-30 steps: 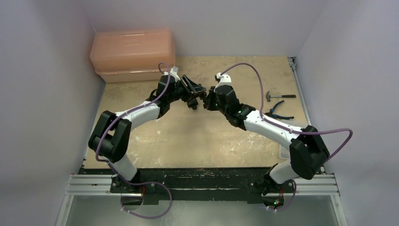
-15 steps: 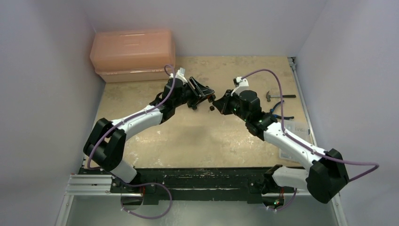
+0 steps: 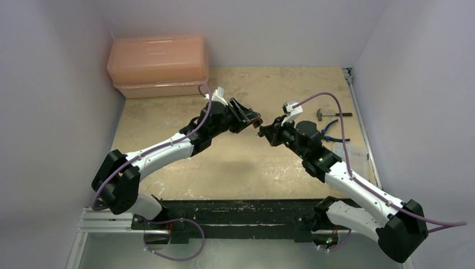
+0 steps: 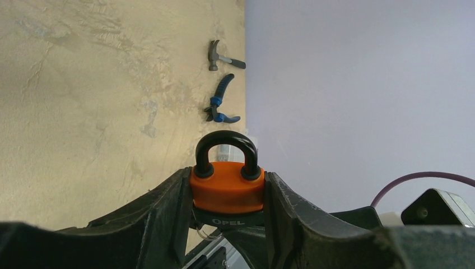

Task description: Unlock with the key

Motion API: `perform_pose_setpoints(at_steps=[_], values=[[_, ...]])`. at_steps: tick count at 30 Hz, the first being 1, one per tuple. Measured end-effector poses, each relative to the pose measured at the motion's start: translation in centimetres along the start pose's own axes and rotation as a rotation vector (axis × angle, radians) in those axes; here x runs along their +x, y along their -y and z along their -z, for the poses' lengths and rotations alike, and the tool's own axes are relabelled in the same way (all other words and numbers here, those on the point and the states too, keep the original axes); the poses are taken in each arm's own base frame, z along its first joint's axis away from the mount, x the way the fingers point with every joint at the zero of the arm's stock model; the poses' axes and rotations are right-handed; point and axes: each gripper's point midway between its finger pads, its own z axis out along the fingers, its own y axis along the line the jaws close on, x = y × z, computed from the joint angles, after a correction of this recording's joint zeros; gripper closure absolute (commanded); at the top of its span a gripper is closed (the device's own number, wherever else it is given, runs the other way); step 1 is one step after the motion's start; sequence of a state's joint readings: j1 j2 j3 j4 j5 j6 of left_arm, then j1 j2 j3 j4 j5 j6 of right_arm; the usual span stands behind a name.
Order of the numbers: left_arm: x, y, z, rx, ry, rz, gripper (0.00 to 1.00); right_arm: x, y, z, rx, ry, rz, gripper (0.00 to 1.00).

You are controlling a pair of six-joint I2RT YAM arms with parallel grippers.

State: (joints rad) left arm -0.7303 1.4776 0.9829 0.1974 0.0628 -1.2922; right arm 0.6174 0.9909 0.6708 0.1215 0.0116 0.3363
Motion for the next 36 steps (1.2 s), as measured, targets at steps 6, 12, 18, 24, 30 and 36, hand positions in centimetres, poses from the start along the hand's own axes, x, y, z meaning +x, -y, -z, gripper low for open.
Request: perform_pose_setpoints(at_steps=[6, 12, 18, 24, 30, 36], values=[[1.0, -0.1, 0.8, -0.029, 0.019, -0.011, 1.0, 0.6, -0.6, 0.9, -0.047, 0.005, -0.007, 1.0], [0.9, 0.0, 2.3, -0.053, 0.06, -0.019, 1.0, 0.5, -1.9, 1.1, -0.116, 0.002, -0.013, 1.0], [0.9, 0.9, 3.8, -0.039, 0.093, -0.026, 1.0, 0.1, -2.9, 1.5, -0.169, 0.012, -0.022, 1.0], [0.9, 0.8, 4.8, -0.034, 0.115, -0.027, 1.0, 0.0, -3.7, 1.6, -0.231, 0.001, -0.064, 1.0], [0.8, 0.7, 6.0, -0.018, 0.129, -0.027, 1.0, 0.2, -4.6, 1.6, -0.294, -0.019, -0.1, 1.0], [0.8, 0.8, 7.0, 0.022, 0.14, -0.03, 1.0, 0.1, -5.4, 1.8, -0.336, -0.029, -0.132, 1.0]])
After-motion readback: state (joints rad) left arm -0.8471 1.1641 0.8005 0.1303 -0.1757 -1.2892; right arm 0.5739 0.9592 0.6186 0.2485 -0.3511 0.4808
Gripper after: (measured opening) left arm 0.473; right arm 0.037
